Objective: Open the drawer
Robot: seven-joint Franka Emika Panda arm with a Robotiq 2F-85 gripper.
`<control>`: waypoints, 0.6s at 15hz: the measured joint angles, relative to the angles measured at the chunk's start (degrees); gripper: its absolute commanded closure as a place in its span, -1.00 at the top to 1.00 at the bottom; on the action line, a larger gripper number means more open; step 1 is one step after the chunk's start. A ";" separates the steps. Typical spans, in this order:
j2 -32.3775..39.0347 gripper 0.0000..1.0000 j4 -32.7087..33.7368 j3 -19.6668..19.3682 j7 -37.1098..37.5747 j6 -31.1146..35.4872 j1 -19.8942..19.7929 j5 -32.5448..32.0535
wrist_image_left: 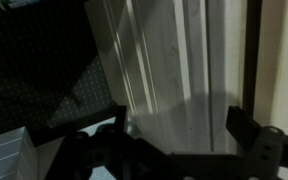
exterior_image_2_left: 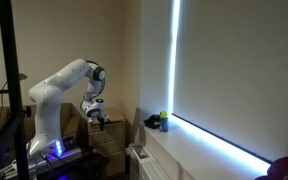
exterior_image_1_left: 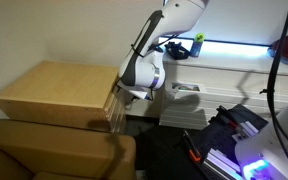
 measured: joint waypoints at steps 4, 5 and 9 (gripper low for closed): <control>0.30 1.00 0.79 -0.28 0.01 -0.01 0.81 -0.62; 0.43 1.00 1.28 -0.26 0.01 -0.01 1.32 -1.04; 0.87 1.00 3.45 -1.86 0.00 -0.87 5.53 -1.03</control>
